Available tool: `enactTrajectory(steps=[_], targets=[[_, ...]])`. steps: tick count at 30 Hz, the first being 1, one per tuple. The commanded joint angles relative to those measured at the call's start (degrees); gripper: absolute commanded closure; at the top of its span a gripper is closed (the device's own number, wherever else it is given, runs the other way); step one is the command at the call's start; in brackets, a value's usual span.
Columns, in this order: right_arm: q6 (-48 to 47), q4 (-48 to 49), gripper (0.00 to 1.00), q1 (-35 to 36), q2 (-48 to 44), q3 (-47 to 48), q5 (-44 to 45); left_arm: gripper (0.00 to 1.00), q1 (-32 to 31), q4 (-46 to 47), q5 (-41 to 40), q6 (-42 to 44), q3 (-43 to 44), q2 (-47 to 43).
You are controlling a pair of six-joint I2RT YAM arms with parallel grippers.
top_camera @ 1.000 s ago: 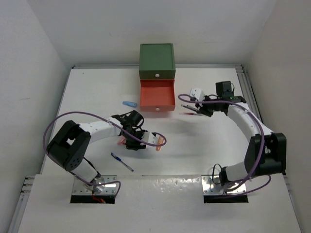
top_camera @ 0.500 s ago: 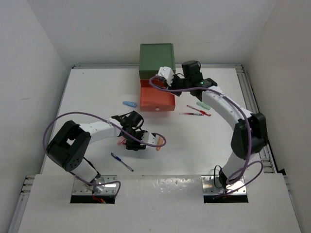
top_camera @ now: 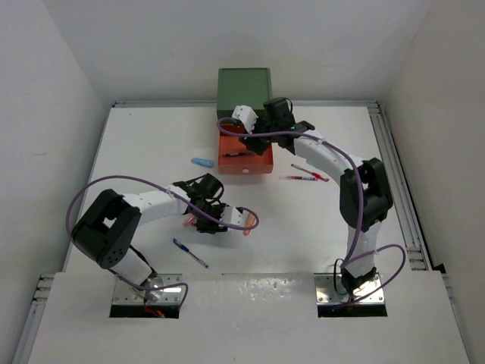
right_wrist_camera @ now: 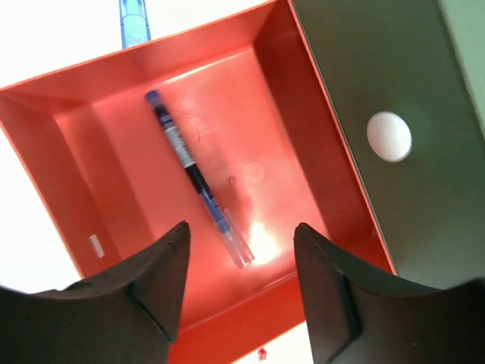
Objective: Sort the stationery into containers
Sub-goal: Place the pen in the drawer, then pick up the pen from the center of the board, then place the pen in the drawer.
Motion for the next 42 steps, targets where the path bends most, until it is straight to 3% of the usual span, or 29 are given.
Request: enactTrajectory(steps=[1,9,15,19,23,29,33,37,42], targets=[[3.8,1.1,0.43,-0.4,-4.6,2.3,-1.7,0.59,-1.2,0.3,0.4,-0.7,-0.4,-1.2],[10.4,-3.1,0.37,-2.9,-13.8,2.5,-2.4,0.86,-3.5,0.6,1.1,-2.6,0.1,-0.9],[10.2,-3.8,0.36,-9.3,-20.6,-6.4,-2.3,1.0,-4.2,-2.3,0.8,-3.5,0.4,-3.4],[12.2,-4.2,0.36,-14.4,-24.0,-11.0,-4.2,1.0,-3.8,-9.8,3.9,-6.1,7.3,-10.3],[13.2,-4.4,0.36,-17.9,-25.3,-15.6,-5.1,1.0,2.0,-17.3,10.3,-10.2,30.1,-7.3],[12.7,-4.0,0.4,-21.3,-26.1,-20.6,-5.7,1.0,4.9,-9.1,5.2,-13.7,45.8,-1.3],[12.2,-3.8,0.41,-23.2,-25.2,-22.4,-5.6,1.0,6.8,-7.2,4.4,-13.2,50.6,6.0],[10.9,-3.5,0.41,-24.8,-24.5,-23.5,-5.4,0.98,9.7,1.9,6.7,-15.4,47.7,8.9],[11.1,-2.8,0.44,-27.1,-22.1,-24.1,-4.8,0.96,10.2,6.4,6.0,-16.1,47.8,13.3]])
